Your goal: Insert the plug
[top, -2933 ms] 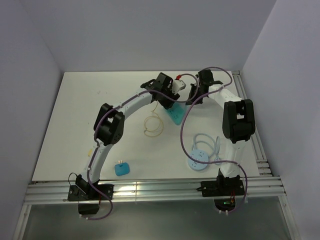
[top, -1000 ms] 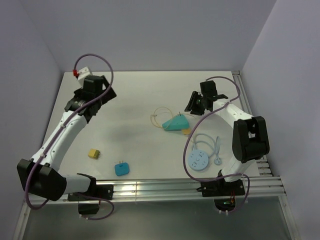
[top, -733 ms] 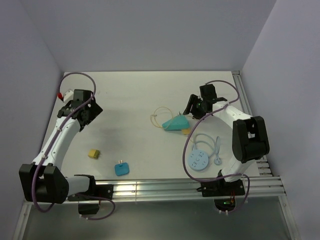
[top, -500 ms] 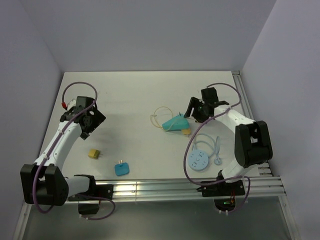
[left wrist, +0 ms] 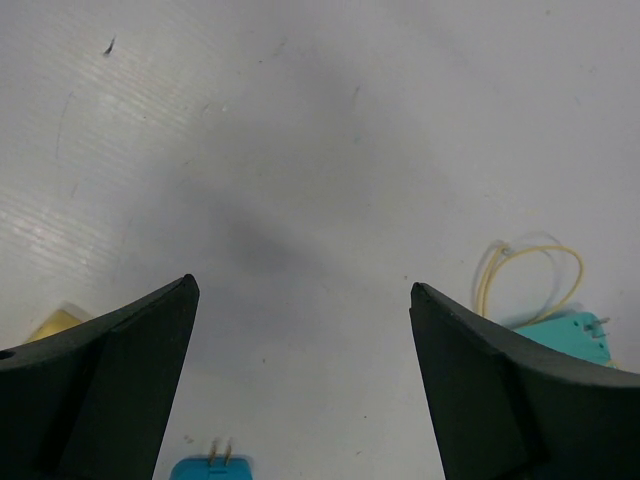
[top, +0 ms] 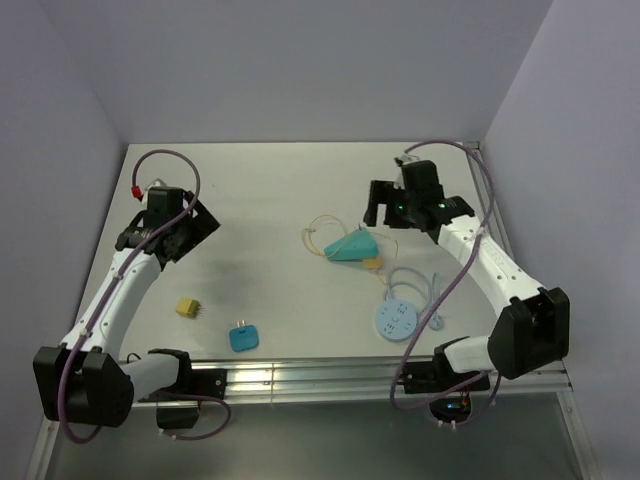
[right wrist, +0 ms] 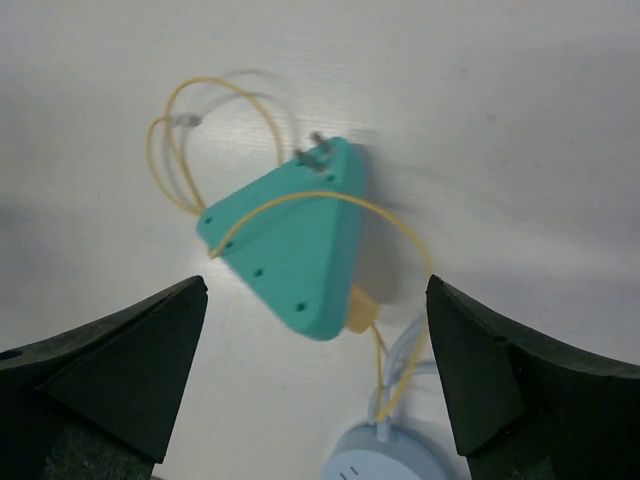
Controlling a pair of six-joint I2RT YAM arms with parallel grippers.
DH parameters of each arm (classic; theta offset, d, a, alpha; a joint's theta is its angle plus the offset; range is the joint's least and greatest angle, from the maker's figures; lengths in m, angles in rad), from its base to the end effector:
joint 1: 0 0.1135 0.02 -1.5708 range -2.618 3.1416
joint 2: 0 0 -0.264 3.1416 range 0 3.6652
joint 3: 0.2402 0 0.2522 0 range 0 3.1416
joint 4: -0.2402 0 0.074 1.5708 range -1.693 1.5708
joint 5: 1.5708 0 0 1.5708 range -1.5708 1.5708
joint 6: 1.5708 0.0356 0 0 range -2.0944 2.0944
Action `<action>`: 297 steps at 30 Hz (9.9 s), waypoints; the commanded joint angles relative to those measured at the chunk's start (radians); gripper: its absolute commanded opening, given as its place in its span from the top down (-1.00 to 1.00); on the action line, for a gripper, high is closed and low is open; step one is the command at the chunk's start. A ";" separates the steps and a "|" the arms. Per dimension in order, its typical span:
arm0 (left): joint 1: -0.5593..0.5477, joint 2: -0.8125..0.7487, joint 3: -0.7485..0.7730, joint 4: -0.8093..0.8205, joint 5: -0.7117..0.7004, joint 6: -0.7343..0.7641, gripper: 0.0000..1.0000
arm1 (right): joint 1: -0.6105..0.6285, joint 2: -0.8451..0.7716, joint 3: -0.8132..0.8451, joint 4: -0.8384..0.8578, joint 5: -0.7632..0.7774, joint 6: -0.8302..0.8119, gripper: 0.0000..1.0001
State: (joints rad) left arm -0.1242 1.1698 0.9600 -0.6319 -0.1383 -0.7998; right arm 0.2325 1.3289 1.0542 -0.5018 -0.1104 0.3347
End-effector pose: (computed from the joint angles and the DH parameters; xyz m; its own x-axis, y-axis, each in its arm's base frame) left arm 0.2406 -0.0251 0.2827 -0.5383 -0.6487 -0.5380 -0.5088 0.7591 -0.4062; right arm 0.2782 0.0699 0.2845 -0.7444 0.1593 -0.6484 -0.0645 0.9494 0.3073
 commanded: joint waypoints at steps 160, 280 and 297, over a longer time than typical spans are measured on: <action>0.104 0.199 -0.216 -0.292 -0.115 -0.466 -0.38 | -0.075 0.287 0.046 0.319 -0.505 0.119 -0.37; -1.069 0.672 0.092 0.768 0.448 -0.009 0.99 | 0.109 -0.326 -0.244 -0.320 0.300 0.296 1.00; -1.068 0.789 0.146 0.816 0.486 0.016 0.89 | 0.269 -0.137 -0.215 -0.599 0.578 0.550 1.00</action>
State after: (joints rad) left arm -1.1862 1.9434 1.0664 0.1566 0.3233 -0.8051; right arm 0.4824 1.1568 0.8005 -1.0260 0.3847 0.8192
